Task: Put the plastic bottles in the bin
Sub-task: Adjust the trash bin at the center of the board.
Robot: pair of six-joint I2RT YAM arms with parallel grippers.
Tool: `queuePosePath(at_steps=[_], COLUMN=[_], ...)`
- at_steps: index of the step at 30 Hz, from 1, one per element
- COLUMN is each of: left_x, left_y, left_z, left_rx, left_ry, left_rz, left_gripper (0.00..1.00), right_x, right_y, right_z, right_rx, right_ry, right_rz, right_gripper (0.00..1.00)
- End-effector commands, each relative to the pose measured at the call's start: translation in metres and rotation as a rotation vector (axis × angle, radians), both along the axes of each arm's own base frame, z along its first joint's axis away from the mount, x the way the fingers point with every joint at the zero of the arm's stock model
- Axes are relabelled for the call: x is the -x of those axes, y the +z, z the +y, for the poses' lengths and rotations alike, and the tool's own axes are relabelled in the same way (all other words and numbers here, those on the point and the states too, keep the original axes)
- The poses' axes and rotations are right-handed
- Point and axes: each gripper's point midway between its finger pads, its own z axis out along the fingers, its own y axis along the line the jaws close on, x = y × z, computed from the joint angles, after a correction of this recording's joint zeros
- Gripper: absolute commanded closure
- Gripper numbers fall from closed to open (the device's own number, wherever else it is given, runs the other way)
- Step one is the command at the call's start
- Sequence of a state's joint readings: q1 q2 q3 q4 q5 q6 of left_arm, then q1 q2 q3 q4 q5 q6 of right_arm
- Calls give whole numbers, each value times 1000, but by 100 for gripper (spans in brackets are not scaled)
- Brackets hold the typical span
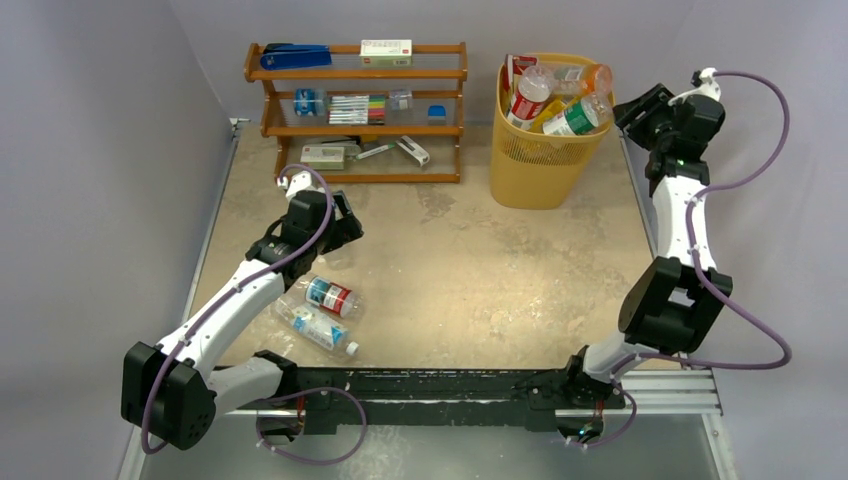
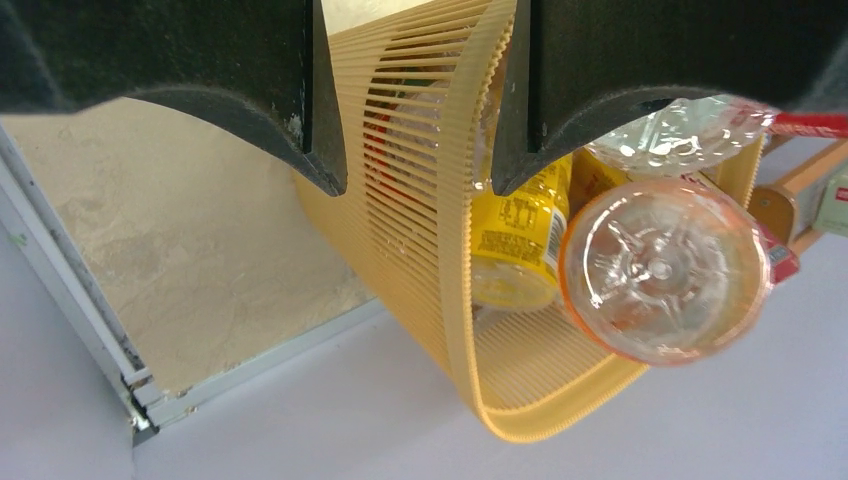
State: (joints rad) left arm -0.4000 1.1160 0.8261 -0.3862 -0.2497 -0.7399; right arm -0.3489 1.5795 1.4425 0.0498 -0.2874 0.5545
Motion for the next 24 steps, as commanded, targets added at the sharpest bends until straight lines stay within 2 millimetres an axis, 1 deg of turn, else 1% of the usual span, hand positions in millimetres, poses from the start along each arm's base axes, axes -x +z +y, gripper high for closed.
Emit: queuePosePath(at_steps=[1,7,8,12,14,15,17,21,24], left_x=[-6,-5,-5,-4,-4,-3,-3,-2,-2], left_y=[14,12,12,13,13,13,13,13,14], left_z=[0,0,0,0,0,0,0,-2,-2], left_rx=[16,18,18,20,20,20,20,28,32], left_ry=[7,8,8,6,7,5,4,-2,-2], left_rz=[-45,-43,-42,-46,-46,-46,-44,-44,-46], left_gripper=[12,12,12,12,12,12,12,12,12], right_x=[-7,-10,-10,-5,-1,2,7,16,23], right_y=[21,7,5,-1,-1,1,4,15,27], right_z=[17,25,26,26,25,24,26,32,38], right_rx=[46,65,69,94,108,115,125,136,141], right_ry=[64,81,79,57,47,45,52,79,104], right_rz=[-42,2,13,58,72,74,79,80,73], right_gripper=[42,43,45,70,81,85,91,92,92])
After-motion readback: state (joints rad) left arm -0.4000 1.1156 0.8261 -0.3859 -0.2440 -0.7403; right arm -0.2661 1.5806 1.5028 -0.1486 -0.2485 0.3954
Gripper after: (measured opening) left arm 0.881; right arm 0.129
